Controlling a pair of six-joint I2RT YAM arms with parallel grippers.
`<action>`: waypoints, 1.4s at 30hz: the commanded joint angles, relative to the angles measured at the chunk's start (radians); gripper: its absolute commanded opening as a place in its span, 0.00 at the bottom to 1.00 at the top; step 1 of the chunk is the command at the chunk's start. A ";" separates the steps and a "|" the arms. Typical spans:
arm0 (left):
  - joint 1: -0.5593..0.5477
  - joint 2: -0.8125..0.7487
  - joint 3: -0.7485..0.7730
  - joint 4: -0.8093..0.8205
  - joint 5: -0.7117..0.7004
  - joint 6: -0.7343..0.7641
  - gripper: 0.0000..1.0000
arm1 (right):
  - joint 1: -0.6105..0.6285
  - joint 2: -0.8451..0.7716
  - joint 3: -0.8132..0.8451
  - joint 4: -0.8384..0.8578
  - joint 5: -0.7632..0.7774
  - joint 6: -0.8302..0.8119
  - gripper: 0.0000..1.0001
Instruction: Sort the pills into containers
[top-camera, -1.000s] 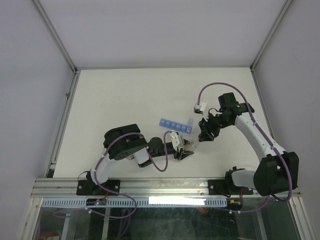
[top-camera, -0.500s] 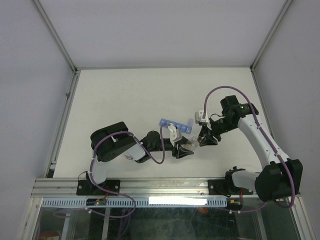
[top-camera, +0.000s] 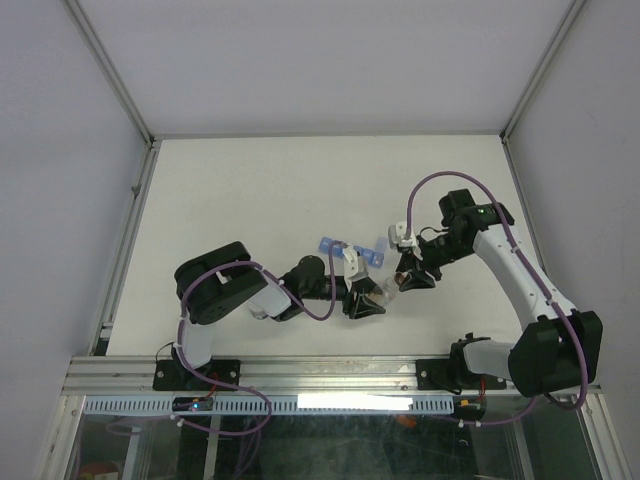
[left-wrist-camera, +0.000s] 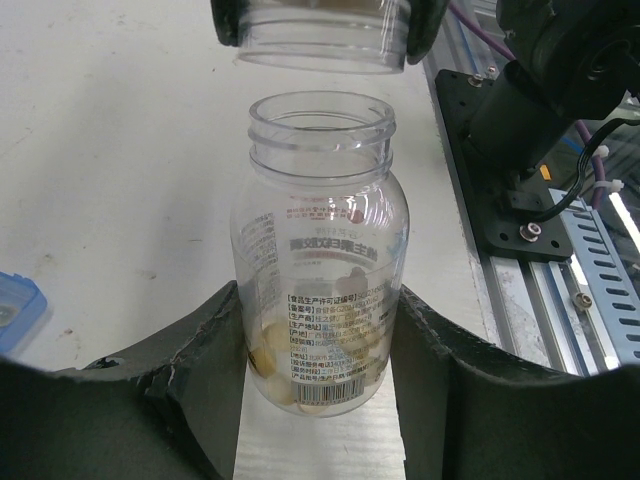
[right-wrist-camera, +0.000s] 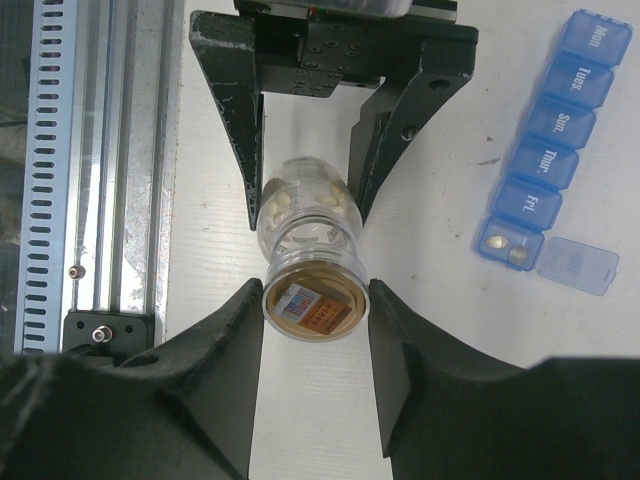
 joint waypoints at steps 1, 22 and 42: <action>0.003 -0.050 0.039 -0.014 0.055 -0.011 0.11 | 0.027 0.019 0.032 0.033 -0.023 -0.019 0.40; 0.010 -0.068 0.044 -0.031 0.141 -0.001 0.10 | 0.084 0.071 0.036 0.032 0.047 -0.011 0.41; 0.048 -0.041 0.120 -0.125 0.291 -0.078 0.09 | 0.152 0.055 0.039 0.018 0.078 -0.020 0.41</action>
